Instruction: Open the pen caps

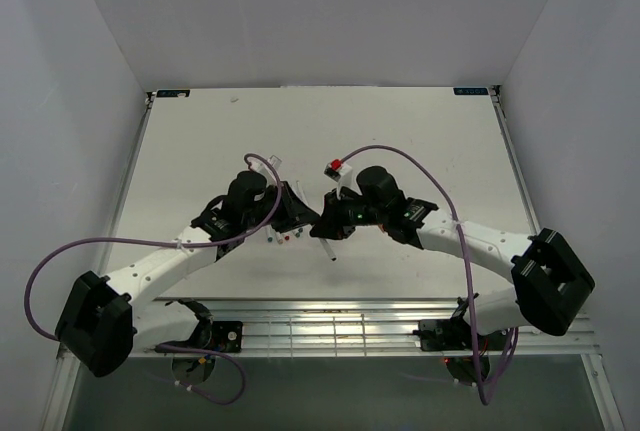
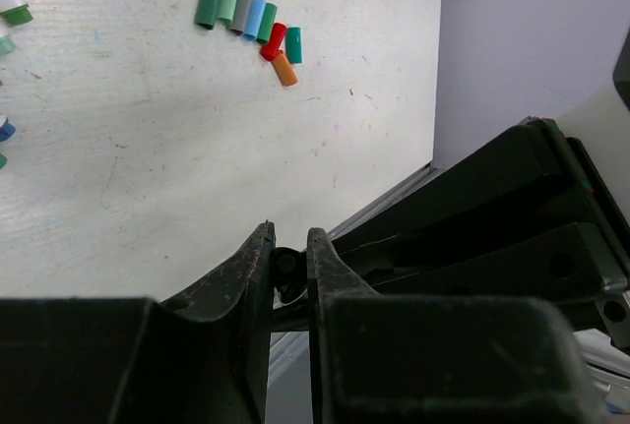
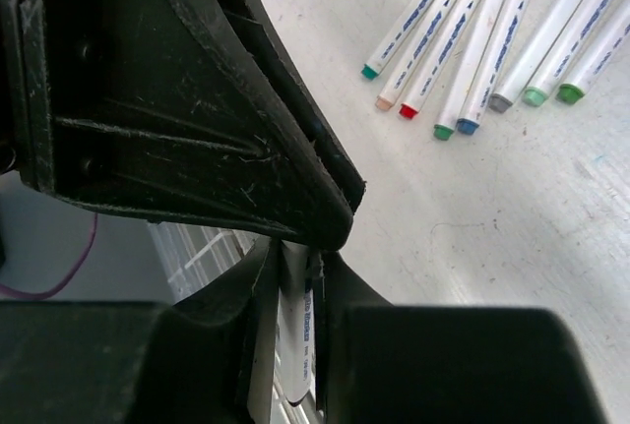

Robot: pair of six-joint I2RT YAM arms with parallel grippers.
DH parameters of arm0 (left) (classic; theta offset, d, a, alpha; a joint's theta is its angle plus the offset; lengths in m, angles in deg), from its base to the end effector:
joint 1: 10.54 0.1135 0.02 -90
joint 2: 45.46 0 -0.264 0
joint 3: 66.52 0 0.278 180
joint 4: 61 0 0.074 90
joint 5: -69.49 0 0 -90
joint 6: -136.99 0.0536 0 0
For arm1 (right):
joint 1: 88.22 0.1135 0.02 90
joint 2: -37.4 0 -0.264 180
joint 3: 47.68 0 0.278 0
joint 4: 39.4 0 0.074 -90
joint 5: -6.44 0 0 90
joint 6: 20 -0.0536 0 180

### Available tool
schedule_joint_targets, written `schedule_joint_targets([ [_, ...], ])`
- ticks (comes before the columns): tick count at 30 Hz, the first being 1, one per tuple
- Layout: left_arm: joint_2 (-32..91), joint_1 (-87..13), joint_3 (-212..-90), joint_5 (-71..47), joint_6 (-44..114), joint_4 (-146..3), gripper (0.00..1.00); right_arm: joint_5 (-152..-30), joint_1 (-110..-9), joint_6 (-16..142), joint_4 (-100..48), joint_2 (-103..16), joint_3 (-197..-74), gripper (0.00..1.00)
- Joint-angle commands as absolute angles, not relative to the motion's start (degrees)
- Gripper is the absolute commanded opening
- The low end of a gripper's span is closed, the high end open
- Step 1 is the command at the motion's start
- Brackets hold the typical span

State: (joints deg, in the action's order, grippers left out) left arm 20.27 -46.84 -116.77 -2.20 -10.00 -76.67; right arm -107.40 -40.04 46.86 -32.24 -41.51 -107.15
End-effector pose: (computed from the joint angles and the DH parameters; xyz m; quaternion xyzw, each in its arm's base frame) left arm 0.2208 -0.1831 0.2154 -0.0775 0.8600 -0.4478 0.2322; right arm 0.2115 0.2689 0.2250 -0.2864 0.7891 0.4425 0.3153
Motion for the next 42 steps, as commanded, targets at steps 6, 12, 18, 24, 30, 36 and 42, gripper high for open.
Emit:
schedule_joint_targets([
  [6, 22.2, -46.9, -127.2, -9.4, -10.6, -82.8, 0.0, -72.7, -28.6, 50.9, -17.5, -42.7, -109.8, 0.08],
  [12, 24.2, -46.8, -128.8, -9.5, -11.8, -81.6, 0.0, -39.4, -21.2, 43.7, -2.3, -46.4, -112.3, 0.08],
  [18, 24.1, -46.8, -125.4, -2.9, -9.3, -70.9, 0.0, -62.1, -23.5, 51.0, -16.6, -38.5, -105.3, 0.08],
  [24, 21.6, -46.6, -122.0, 2.5, -4.0, -62.9, 0.0, -107.0, -29.6, 48.2, -41.1, -30.1, -95.2, 0.08],
  [30, 20.5, -46.5, -123.7, 0.9, -2.0, -66.7, 0.0, -115.1, -31.9, 42.9, -51.1, -29.0, -91.9, 0.08],
  [36, 22.6, -46.5, -126.4, -3.4, -4.0, -72.9, 0.0, -89.4, -31.5, 46.8, -33.4, -29.0, -96.9, 0.08],
  [42, 32.2, -46.5, -131.8, 0.8, -2.4, -77.6, 0.0, -68.7, -33.4, 43.2, -20.6, -21.9, -97.2, 0.08],
])
